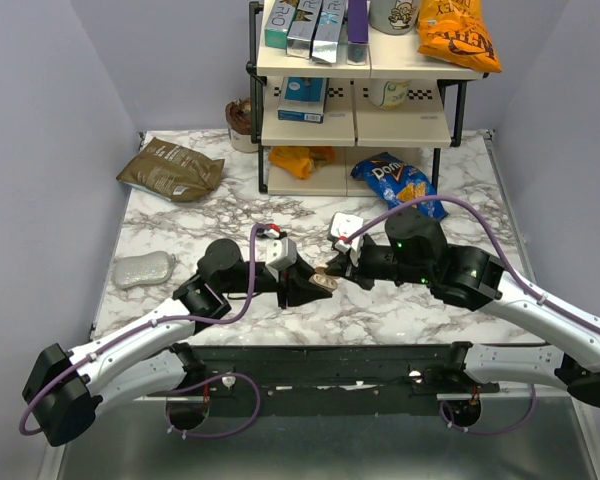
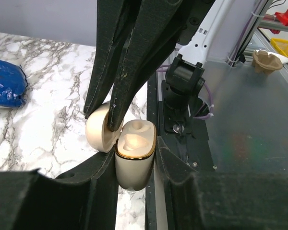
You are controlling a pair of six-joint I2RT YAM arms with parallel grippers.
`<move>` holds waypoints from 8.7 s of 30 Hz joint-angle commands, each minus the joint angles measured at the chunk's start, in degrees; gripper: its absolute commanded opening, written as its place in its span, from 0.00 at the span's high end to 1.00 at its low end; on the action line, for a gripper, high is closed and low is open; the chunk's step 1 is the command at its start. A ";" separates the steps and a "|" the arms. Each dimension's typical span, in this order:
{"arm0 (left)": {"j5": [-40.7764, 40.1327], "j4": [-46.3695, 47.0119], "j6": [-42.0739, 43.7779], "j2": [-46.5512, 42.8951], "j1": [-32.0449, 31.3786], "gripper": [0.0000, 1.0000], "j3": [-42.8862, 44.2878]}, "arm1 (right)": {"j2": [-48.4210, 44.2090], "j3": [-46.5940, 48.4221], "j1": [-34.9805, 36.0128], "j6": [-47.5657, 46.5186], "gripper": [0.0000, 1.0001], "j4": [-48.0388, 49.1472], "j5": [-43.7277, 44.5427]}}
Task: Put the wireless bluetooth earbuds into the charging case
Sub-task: Open the charging case, then adjust the earbud at the center of the board.
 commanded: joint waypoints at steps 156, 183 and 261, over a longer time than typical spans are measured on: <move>-45.05 -23.53 -4.85 -41.99 0.00 1.00 -8.26 | 39.32 -11.39 -10.72 66.19 0.47 20.09 14.66; -44.52 -24.67 -4.67 -42.95 0.00 1.00 -7.55 | 47.59 -5.15 -9.49 52.21 0.99 18.32 18.27; -45.40 -23.88 -4.58 -41.99 0.00 1.00 -8.34 | 48.47 10.75 -13.36 56.77 0.45 7.25 13.61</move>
